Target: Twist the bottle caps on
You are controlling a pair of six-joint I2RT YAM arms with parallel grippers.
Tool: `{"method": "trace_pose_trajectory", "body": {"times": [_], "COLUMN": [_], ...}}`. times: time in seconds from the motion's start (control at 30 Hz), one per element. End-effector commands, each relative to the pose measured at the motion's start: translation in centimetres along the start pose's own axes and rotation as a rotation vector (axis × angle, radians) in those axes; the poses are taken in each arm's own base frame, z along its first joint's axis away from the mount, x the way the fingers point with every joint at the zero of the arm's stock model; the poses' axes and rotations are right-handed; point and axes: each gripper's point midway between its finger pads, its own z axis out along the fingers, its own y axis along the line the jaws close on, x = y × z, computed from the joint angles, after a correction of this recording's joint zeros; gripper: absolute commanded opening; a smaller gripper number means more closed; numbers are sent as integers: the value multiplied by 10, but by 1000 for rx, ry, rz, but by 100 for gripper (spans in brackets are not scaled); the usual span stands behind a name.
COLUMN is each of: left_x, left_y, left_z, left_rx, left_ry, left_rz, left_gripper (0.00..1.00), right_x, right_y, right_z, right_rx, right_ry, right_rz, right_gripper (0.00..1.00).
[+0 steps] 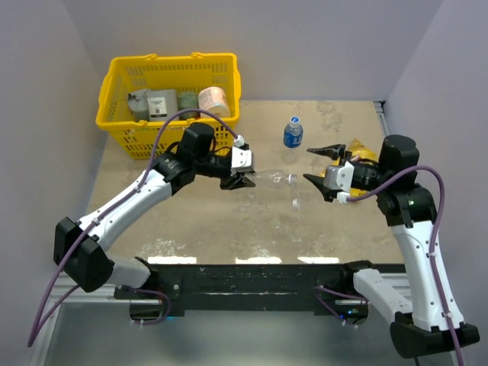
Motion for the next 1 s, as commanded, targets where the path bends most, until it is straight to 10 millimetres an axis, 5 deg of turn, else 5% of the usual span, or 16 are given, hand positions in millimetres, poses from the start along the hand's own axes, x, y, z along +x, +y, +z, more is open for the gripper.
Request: {"method": "trace_pose_trajectory", "body": {"times": [0.0,0.2,0.33,0.37,0.5,0.67,0.8,0.87,0.97], "left_x": [-26,-5,45,71,120,149,167,169,176], "left_y": [-17,-5,31,27,22,19,24,30,32], "left_z": [-3,0,-5,-7,-18,-17,-26,-36,-54], "left_rx": [137,91,-161,-151,-162,-223,-384,-482,-537], "left_ry": [-76,-32,140,215,385,484,463,465,482], "left_rz": [-41,-78,-43,23,52,-209,-406,-450,-462], "left_gripper": [0,0,0,0,0,0,0,0,0], "right_x": [22,50,86,94,118,123,116,100,102], "right_y": [17,41,76,87,118,160,180,197,205], "right_z": [0,-1,-3,-5,-11,-2,39,58,88], "right_rx": [-101,-201,-235,-272,-376,-533,-577,-621,-583], "right_ry": [64,154,265,290,353,320,262,224,239], "right_rz": [-68,28,234,235,208,290,354,424,541], "right_gripper": [57,69,80,82,99,88,74,72,70]}}
